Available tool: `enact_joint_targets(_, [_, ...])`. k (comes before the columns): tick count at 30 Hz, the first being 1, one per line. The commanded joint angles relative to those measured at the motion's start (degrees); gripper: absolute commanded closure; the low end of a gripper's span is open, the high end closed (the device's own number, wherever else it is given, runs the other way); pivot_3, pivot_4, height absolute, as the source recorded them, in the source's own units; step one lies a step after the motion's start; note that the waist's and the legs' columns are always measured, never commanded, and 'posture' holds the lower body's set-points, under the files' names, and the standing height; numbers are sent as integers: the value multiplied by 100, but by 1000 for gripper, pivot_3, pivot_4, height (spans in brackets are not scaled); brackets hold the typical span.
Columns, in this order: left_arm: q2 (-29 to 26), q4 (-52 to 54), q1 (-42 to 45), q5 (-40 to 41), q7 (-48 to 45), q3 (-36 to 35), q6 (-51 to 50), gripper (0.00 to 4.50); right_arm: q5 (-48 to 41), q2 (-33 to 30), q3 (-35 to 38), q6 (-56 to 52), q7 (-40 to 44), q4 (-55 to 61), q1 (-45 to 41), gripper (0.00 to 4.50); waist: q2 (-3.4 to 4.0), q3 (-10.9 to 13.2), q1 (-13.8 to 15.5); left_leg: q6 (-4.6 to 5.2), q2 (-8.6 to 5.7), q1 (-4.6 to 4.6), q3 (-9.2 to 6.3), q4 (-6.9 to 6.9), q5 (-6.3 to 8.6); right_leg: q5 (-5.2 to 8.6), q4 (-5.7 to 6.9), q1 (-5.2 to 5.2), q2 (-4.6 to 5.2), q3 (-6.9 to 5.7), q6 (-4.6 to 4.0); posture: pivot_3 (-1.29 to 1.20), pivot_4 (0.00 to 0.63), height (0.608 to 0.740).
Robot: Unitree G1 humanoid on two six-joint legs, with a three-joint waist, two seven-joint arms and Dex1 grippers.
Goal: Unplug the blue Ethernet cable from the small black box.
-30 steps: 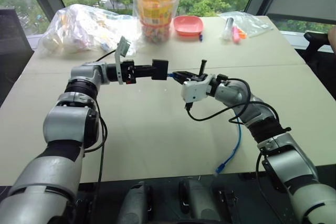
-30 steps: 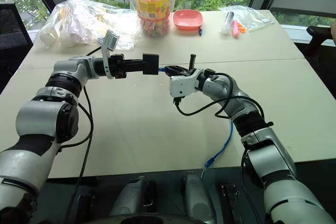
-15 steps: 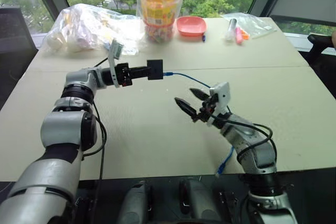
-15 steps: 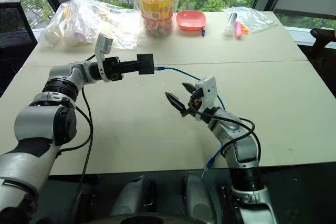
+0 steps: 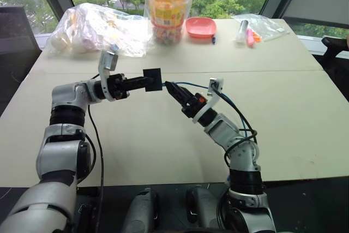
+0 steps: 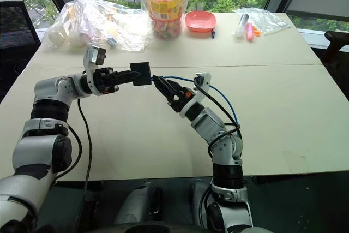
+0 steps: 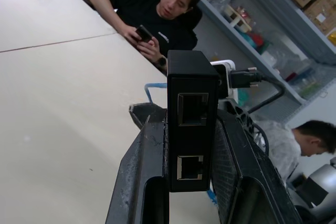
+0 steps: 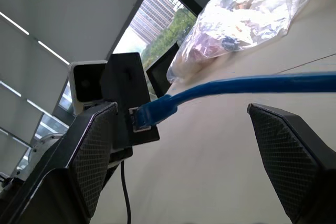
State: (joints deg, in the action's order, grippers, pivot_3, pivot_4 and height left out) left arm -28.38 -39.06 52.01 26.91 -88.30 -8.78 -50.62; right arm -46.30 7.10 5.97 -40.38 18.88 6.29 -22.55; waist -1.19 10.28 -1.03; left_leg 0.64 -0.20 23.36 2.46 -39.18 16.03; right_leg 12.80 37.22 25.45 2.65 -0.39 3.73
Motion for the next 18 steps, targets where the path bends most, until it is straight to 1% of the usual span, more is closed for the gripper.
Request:
enact_joint_targets(1, [-54,520,-104,398,208,-201,-252,4010,-115,59,-29,117,89,65,-96,352,0,0,4,0,0,0,-1,0,0,0,0,0,0,0,0,0,150,740])
enact_joint_targets(8, [-48,732,-232,676,528,-240,-363,4010,-164,47,-41,92,141,102,-24,352,0,0,2,0,0,0,-1,0,0,0,-1,0,0,0,0,0,150,740])
enact_joint_targets(18, [-72,764,-269,827,665,-175,-359,4010,-195,43,-60,190,185,197,89,352,0,0,2,0,0,0,-1,0,0,0,-2,0,0,0,0,0,150,740])
